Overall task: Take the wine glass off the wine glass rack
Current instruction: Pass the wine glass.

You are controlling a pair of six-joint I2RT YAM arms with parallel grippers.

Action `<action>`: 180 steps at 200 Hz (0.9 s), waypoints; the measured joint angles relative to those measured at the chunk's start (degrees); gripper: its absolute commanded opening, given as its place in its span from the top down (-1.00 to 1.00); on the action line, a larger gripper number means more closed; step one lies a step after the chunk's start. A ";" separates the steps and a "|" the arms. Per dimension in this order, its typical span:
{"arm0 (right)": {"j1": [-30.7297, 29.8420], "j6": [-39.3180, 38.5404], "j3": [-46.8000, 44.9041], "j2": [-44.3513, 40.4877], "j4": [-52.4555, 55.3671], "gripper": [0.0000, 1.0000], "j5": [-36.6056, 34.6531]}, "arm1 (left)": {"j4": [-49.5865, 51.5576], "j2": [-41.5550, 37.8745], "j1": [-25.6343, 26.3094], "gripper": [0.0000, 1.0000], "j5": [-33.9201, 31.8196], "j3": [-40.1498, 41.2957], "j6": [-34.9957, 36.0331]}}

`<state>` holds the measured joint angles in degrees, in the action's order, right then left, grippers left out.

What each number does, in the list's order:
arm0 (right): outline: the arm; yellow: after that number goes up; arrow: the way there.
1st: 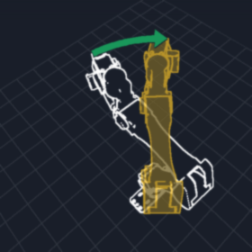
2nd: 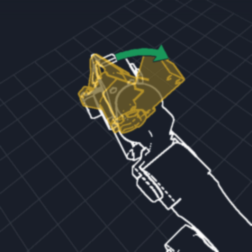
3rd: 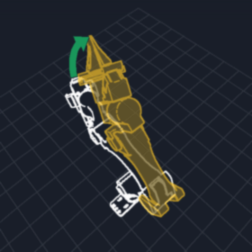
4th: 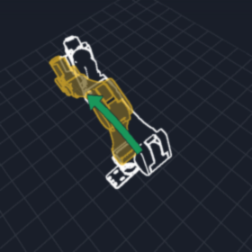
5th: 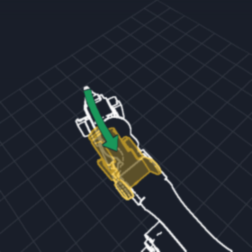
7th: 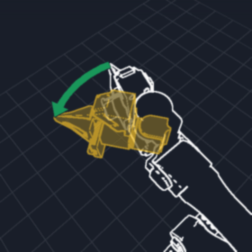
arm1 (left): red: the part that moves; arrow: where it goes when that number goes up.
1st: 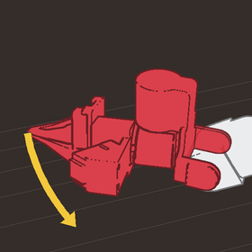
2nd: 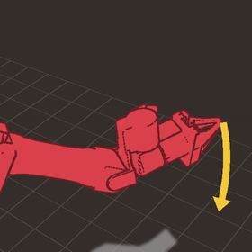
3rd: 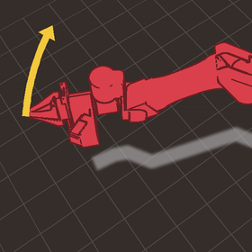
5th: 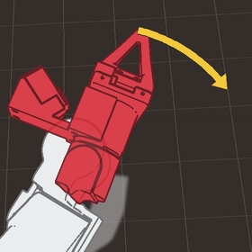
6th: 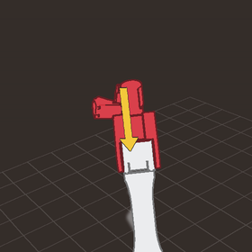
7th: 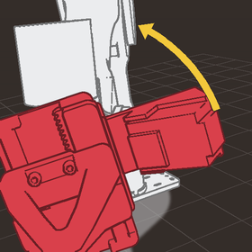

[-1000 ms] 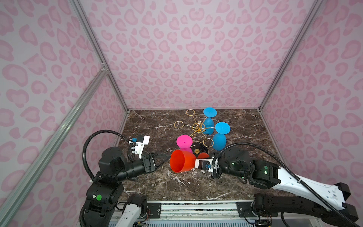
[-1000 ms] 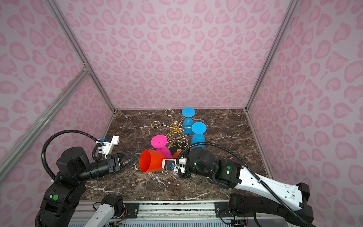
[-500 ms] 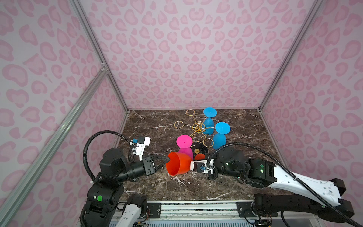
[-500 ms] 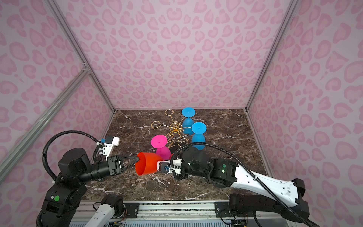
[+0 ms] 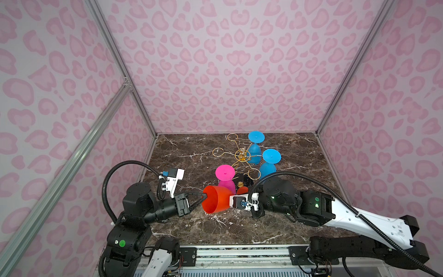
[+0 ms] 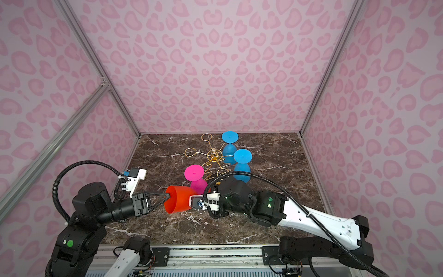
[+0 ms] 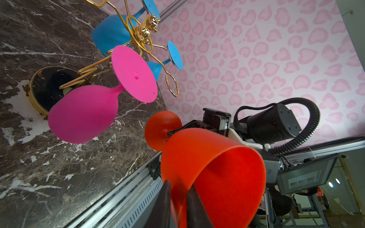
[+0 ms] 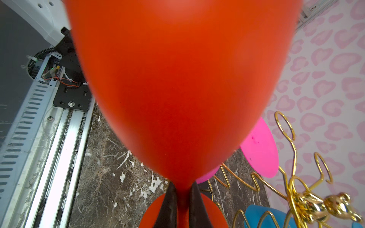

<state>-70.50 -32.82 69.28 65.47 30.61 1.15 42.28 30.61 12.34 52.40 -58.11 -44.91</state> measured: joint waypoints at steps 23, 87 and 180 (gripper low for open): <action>-0.11 -0.48 0.57 0.15 0.68 1.00 0.07 | 0.81 0.02 0.00 0.74 0.02 0.26 1.18; -0.87 -1.22 1.75 0.72 1.79 0.72 -1.53 | 3.15 0.09 0.00 0.94 -3.48 0.68 3.08; -1.46 -0.76 -1.79 -11.37 -2.32 -1.00 -4.90 | 1.36 -1.75 0.04 0.93 -6.82 0.85 -1.95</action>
<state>-71.96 -33.58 67.48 54.11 28.29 -3.75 43.64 28.86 12.38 45.58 -57.25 -46.85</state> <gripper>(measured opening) 0.999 0.060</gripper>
